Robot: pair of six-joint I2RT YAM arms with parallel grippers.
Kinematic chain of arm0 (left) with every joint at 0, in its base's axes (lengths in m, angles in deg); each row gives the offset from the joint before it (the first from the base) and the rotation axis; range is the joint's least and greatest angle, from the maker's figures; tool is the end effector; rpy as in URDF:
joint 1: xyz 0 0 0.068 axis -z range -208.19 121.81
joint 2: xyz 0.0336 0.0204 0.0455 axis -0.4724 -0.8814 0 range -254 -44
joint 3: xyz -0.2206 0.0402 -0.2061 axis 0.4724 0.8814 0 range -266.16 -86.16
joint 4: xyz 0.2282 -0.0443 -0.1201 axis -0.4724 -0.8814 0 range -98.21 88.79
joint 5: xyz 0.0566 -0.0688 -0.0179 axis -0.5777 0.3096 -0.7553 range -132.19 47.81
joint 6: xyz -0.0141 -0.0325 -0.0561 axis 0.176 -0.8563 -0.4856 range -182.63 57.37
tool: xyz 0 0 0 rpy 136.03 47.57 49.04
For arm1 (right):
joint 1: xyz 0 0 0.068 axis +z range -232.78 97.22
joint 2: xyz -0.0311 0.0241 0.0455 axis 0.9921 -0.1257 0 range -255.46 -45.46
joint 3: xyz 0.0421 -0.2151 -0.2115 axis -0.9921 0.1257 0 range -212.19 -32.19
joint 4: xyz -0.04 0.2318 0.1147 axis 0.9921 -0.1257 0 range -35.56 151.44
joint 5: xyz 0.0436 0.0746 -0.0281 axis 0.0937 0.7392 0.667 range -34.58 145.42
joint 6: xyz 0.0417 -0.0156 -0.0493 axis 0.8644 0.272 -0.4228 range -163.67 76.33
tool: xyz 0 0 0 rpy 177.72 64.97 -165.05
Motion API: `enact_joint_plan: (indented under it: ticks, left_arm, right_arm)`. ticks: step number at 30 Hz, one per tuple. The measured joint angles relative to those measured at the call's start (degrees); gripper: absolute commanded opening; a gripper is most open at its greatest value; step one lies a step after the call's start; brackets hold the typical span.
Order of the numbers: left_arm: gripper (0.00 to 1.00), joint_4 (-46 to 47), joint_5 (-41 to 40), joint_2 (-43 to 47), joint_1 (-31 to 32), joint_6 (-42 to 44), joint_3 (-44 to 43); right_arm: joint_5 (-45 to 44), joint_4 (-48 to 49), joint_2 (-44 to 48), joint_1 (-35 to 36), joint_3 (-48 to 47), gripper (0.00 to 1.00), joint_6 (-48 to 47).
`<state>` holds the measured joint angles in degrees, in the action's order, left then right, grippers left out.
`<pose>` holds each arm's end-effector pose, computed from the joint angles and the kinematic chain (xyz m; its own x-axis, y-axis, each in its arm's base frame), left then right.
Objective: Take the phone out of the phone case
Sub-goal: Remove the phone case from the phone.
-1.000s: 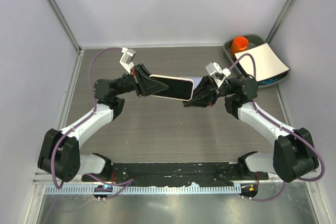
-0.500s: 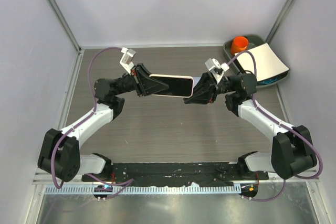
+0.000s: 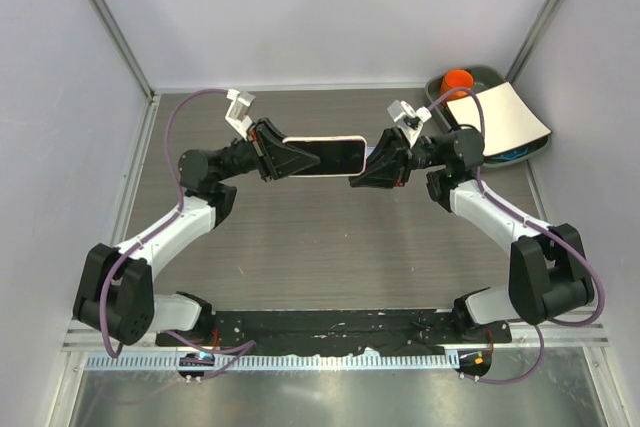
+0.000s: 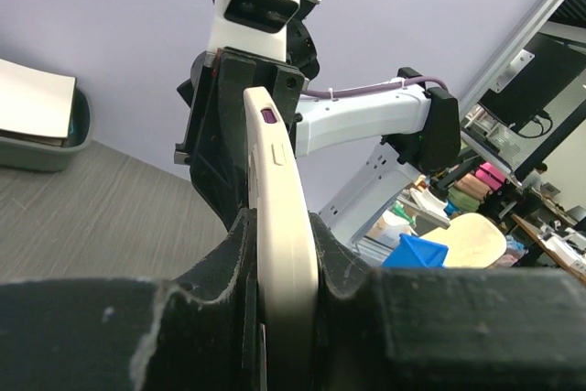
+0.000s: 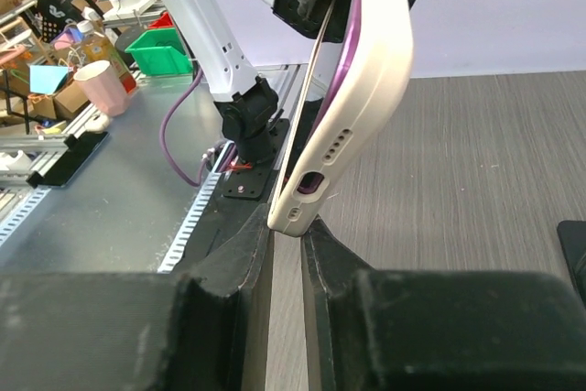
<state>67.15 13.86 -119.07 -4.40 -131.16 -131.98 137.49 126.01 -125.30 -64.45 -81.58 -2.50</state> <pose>0.2267 -0.1477 0.3979 -0.5465 -0.3271 -0.7710 0.8352 -0.1447 -0.5306 0.2463 0.1365 0.3785 -0.1401 0.0495 -0.9889 -0.9691 -0.2116 0.1267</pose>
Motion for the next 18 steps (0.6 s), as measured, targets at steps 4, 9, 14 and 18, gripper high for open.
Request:
enact_joint_plan:
  ticks: [4, 9, 14, 18]
  left_arm:
    - [0.0, -0.02, -0.85, -0.26, 0.0, 0.07, 0.22]
    - [0.0, -0.02, -1.51, -0.55, -0.26, 0.04, 0.28]
    - [0.0, -0.04, -2.14, -0.9, -0.31, 0.0, 0.31]
    - [0.0, -0.09, -2.27, -0.96, -0.31, 0.0, 0.31]
  right_arm:
    - [0.02, 2.21, -1.77, -0.5, -0.31, 0.01, 2.69]
    - [0.11, 6.54, -4.17, -0.76, -1.01, 0.01, 7.48]
    - [0.13, 11.47, -6.62, -1.07, -1.75, 0.01, 12.87]
    - [0.07, 13.53, -7.63, -1.2, -1.86, 0.01, 15.93]
